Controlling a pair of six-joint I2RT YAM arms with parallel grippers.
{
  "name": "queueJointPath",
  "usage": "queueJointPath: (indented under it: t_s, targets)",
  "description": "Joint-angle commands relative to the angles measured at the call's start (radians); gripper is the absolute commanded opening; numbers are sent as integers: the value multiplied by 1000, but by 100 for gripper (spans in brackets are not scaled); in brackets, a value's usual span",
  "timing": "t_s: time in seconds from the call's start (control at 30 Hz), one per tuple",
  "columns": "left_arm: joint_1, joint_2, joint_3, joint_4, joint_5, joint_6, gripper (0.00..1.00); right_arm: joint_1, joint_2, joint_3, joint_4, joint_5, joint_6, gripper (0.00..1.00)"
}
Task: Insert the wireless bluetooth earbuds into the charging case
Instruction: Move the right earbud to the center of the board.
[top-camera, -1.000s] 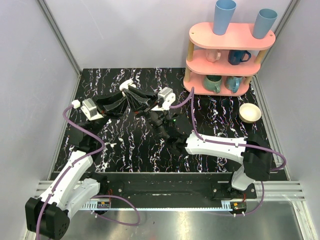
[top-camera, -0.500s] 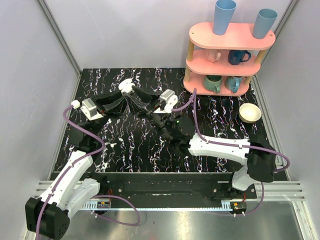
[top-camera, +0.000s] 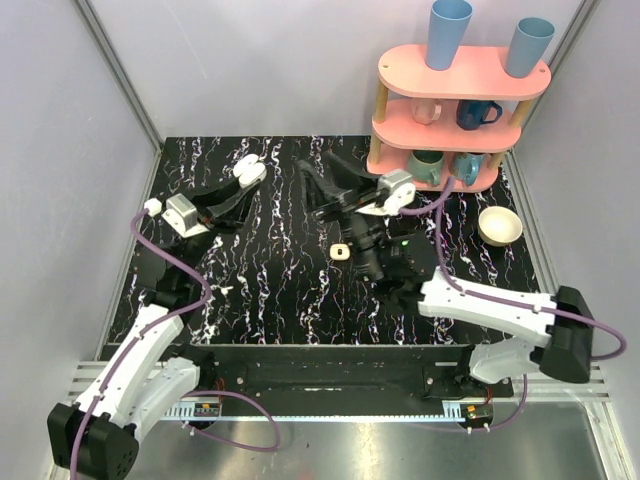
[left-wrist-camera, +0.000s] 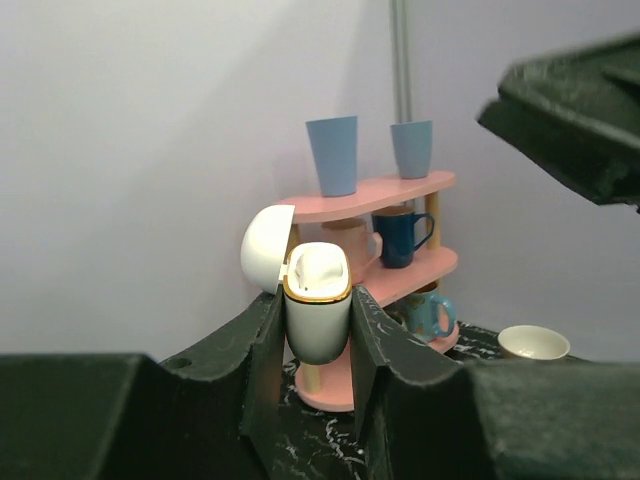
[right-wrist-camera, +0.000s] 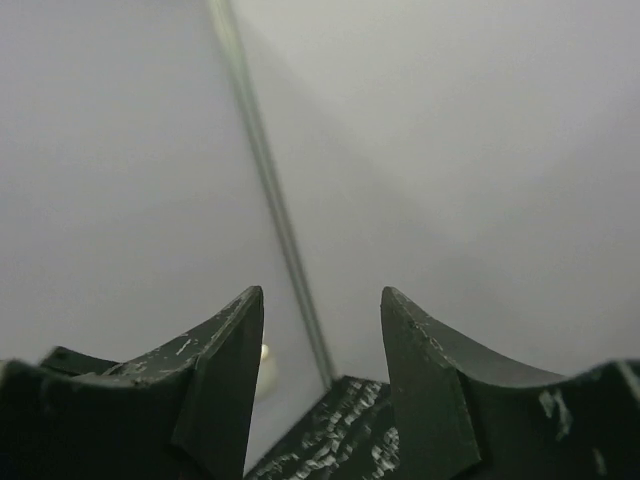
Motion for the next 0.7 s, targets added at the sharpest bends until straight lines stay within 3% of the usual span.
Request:
queueJointPath:
  t_s: [0.0, 0.07, 0.17, 0.33, 0.5, 0.57, 0.67]
  targets:
    - [18, -27, 82, -135, -99, 111, 0, -118, -148, -141, -392, 228, 289, 57]
    - [54, -35, 90, -140, -96, 110, 0, -227, -223, -190, -626, 103, 541, 55]
    - [80, -40, 125, -210, -107, 113, 0, -238, -211, -220, -803, 20, 660, 55]
    - [126, -63, 154, -247, -119, 116, 0, -238, 10, -179, -813, -291, 704, 56]
    - [166, -96, 184, -324, -134, 153, 0, -236, 255, -47, -740, -717, 622, 55]
    - [177, -109, 182, -335, -143, 157, 0, -230, 400, 74, -907, -885, 508, 55]
    - [184, -129, 184, -353, -162, 160, 0, -226, 533, 223, -980, -1054, 392, 52]
